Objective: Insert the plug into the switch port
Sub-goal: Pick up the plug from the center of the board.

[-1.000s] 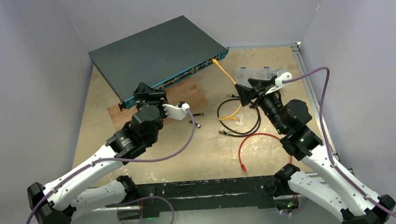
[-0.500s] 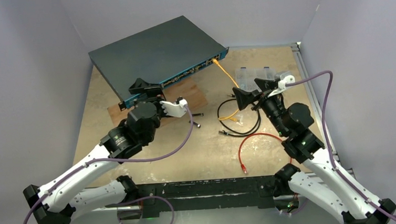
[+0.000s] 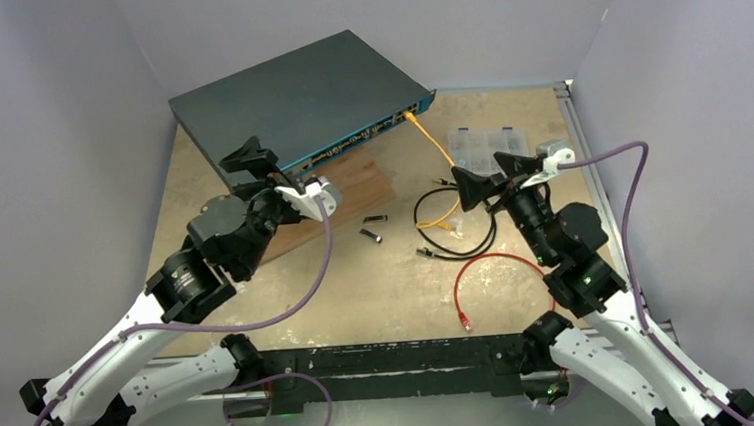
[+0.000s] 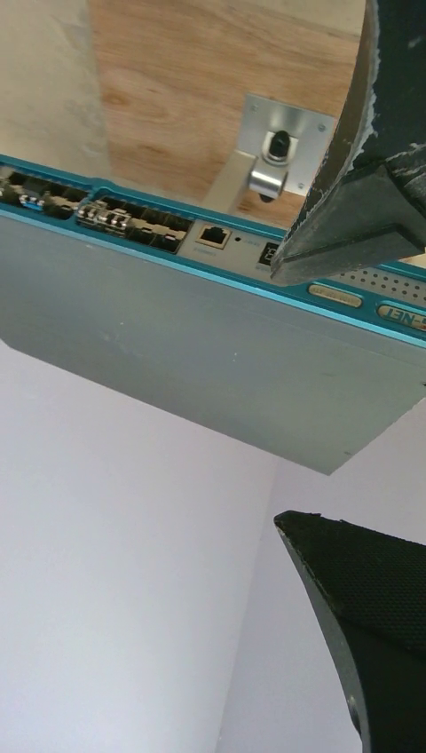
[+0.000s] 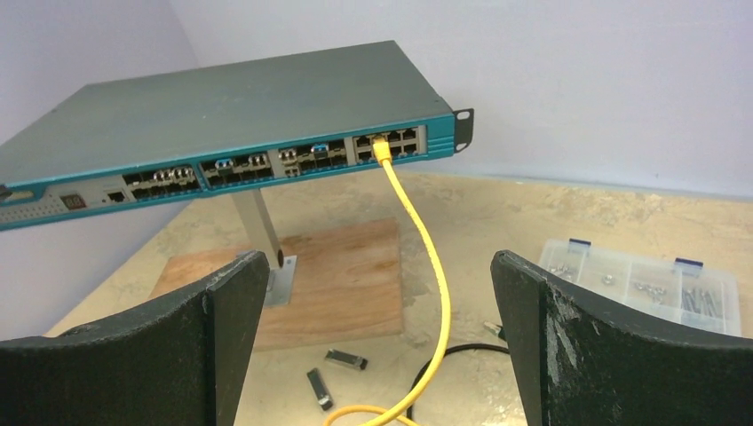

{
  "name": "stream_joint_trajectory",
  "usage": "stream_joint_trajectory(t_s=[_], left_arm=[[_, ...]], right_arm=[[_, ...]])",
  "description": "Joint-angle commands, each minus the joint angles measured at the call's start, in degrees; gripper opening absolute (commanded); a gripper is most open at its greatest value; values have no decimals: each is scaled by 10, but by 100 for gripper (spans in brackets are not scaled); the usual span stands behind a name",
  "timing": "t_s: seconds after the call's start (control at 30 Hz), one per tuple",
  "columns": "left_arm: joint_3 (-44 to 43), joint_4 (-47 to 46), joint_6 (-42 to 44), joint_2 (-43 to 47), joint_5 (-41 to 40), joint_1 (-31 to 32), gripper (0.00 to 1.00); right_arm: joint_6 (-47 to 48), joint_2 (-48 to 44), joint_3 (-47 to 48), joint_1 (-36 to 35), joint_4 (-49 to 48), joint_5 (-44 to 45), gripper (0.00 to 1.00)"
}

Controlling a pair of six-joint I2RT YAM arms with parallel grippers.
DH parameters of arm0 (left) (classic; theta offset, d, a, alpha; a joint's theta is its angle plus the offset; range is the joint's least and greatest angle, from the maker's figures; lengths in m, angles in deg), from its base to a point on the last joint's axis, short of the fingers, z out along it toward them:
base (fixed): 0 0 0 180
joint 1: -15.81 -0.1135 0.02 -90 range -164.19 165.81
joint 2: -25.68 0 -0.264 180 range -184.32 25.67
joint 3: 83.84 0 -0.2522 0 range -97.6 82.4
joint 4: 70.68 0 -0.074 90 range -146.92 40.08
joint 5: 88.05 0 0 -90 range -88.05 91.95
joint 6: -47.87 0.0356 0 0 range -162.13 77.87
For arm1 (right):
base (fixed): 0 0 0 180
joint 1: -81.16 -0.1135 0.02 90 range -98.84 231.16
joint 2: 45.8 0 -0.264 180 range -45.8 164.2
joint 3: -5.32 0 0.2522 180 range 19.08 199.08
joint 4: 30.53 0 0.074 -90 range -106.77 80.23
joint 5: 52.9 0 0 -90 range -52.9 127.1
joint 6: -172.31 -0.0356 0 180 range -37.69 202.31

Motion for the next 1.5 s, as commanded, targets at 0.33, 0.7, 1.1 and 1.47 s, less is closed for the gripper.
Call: stream_joint_trajectory(t_s=[0.33, 0.7, 1.1, 1.47], left_arm=[[-140, 46, -256, -12, 76, 4, 99], [-239, 186, -557, 4, 79, 4, 99], [-267, 293, -675, 19, 90, 3, 99], [-272, 295, -697, -2, 72, 4, 99]], right_arm=[[-107, 52, 49, 2, 99, 26, 99], [-93, 105, 82, 2, 184, -101, 99], [-85, 163, 40, -88, 106, -124, 95], [-62, 304, -33, -222, -118, 2, 89]])
